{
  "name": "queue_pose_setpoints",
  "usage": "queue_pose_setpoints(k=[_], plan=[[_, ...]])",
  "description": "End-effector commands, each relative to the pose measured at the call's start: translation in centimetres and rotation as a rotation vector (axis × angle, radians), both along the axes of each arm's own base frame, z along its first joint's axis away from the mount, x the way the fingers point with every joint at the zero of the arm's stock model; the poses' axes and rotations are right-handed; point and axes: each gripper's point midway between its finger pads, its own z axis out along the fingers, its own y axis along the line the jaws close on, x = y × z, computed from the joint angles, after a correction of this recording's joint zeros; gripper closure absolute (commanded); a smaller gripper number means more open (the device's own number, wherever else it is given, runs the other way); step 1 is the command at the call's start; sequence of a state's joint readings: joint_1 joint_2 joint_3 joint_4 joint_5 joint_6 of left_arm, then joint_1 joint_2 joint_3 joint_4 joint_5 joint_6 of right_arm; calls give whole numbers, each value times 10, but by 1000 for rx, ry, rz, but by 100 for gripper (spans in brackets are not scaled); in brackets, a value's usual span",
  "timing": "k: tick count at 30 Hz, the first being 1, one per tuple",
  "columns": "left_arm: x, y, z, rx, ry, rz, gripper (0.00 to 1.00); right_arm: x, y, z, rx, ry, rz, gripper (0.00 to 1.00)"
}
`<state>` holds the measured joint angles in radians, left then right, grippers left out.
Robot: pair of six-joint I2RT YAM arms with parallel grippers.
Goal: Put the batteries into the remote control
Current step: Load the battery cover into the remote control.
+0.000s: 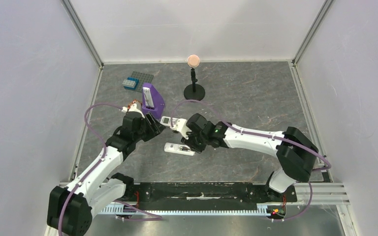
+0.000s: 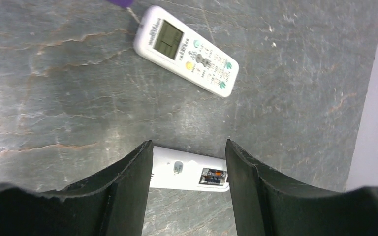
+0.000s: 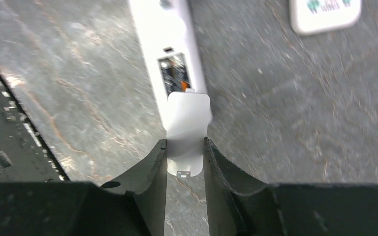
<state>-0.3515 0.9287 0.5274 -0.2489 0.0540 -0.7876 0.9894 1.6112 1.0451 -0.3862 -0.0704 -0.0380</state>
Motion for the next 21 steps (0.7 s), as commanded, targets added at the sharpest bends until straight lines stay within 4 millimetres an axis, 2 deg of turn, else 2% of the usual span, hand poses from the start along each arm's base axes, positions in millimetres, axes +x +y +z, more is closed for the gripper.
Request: queue_pose_setpoints(k=[1, 7, 11, 14, 21], plan=[[2, 22, -5, -15, 38, 119, 38, -1, 23, 15, -10, -81, 163, 85], [6, 44, -15, -81, 94, 206, 39, 4, 34, 10, -116, -137, 256, 82], [11, 47, -18, -121, 109, 218, 39, 9, 41, 9, -165, -151, 301, 80], [14, 47, -18, -129, 105, 219, 39, 15, 38, 7, -224, -165, 298, 80], [15, 49, -18, -117, 101, 216, 39, 8, 35, -1, -276, -138, 333, 81]])
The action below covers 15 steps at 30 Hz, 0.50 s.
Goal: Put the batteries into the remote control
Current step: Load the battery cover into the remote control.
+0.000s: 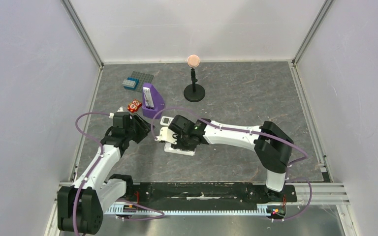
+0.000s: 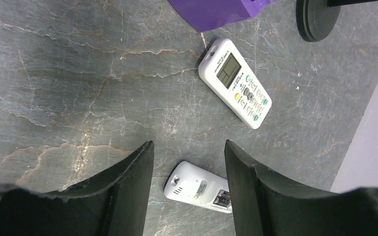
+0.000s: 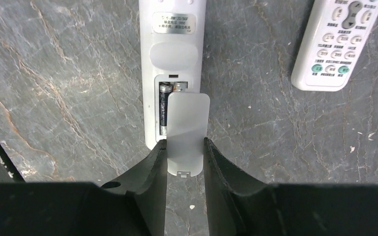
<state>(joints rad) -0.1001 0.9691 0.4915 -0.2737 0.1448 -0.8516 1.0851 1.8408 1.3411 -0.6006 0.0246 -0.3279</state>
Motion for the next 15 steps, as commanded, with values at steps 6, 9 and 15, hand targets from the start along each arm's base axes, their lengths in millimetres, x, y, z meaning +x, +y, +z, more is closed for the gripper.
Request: queue_pose_setpoints(k=[6, 9, 15], plan=[[6, -3, 6, -29, -31, 2, 40, -9, 3, 0, -43, 13, 60, 81], [6, -3, 6, -28, -31, 0, 40, -10, 7, -2, -41, 11, 67, 81], [6, -3, 5, -27, -32, -3, 40, -4, 18, -2, -12, -22, 56, 84]])
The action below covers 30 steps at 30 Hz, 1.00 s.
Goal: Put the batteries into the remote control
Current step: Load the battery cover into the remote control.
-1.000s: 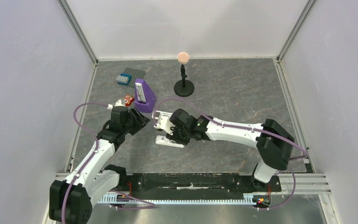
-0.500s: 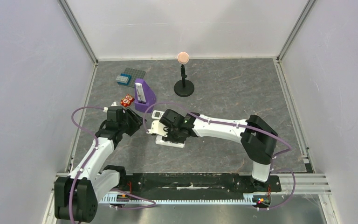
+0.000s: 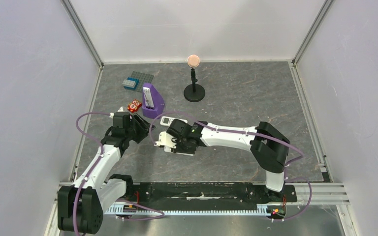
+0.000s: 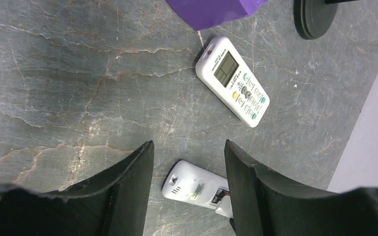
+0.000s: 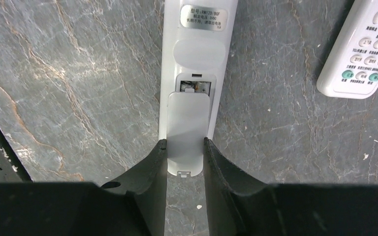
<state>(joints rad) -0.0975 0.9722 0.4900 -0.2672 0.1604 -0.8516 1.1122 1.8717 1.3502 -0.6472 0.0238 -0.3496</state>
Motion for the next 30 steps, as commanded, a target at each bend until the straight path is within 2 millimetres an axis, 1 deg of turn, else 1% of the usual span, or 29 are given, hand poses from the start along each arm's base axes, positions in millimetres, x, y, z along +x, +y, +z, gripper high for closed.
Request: queue_pose_setpoints(k=[1, 14, 24, 30], plan=[[6, -1, 4, -16, -30, 6, 39, 10, 22, 10, 52, -50, 9, 84], [5, -2, 3, -23, -32, 3, 39, 20, 20, 5, 20, -93, -13, 84], [4, -2, 1, -24, -28, 1, 39, 9, 28, 2, 23, -20, 30, 84], [3, -3, 0, -25, -25, 0, 39, 4, 24, -1, -10, 19, 31, 84]])
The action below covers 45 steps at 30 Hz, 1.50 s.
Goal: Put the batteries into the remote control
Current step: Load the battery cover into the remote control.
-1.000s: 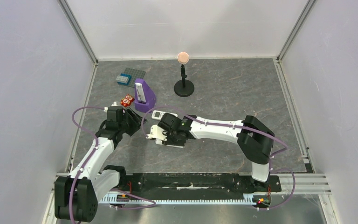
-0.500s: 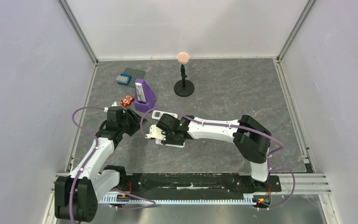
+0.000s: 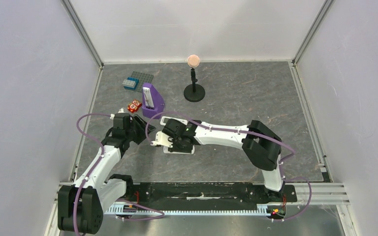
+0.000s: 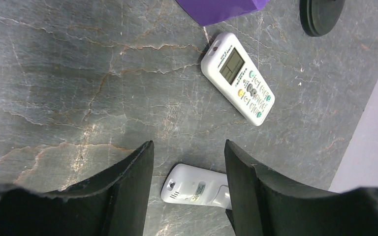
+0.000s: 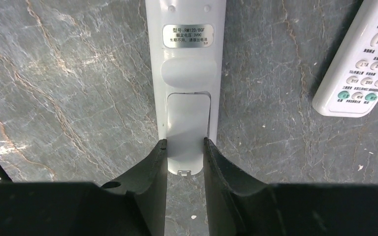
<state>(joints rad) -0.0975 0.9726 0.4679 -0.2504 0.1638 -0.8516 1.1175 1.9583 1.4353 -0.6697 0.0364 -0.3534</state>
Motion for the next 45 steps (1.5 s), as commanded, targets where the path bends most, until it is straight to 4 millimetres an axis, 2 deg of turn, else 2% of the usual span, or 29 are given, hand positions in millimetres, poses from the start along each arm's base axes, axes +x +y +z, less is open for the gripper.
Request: queue_pose_setpoints(k=[1, 10, 23, 27, 29, 33, 36, 41, 43, 45], plan=[[6, -2, 6, -24, -31, 2, 40, -4, 9, 9, 12, 24, 27, 84], [5, -3, 5, -28, -30, 0, 40, 4, 13, 8, 0, 6, 33, 83], [4, -4, 4, -33, -28, -3, 39, 12, 18, 10, 2, -10, 43, 75], [4, -4, 4, -33, -29, -4, 39, 14, 18, 12, 7, -20, 38, 65], [5, -4, 4, -34, -30, -6, 39, 15, 19, 17, 21, -29, 29, 54], [4, -5, 5, -37, -32, -13, 40, 17, 25, 39, 104, -48, 6, 40], [3, -6, 5, -41, -35, -18, 39, 21, 27, 60, 186, -45, -43, 35], [0, -8, 7, -51, -41, -29, 39, 27, 18, 80, 334, -28, -191, 37], [-2, -10, 9, -55, -48, -45, 39, 31, 7, 78, 375, -14, -286, 45], [-4, -16, 13, -71, -66, -87, 39, 35, -7, 67, 385, 1, -411, 52]])
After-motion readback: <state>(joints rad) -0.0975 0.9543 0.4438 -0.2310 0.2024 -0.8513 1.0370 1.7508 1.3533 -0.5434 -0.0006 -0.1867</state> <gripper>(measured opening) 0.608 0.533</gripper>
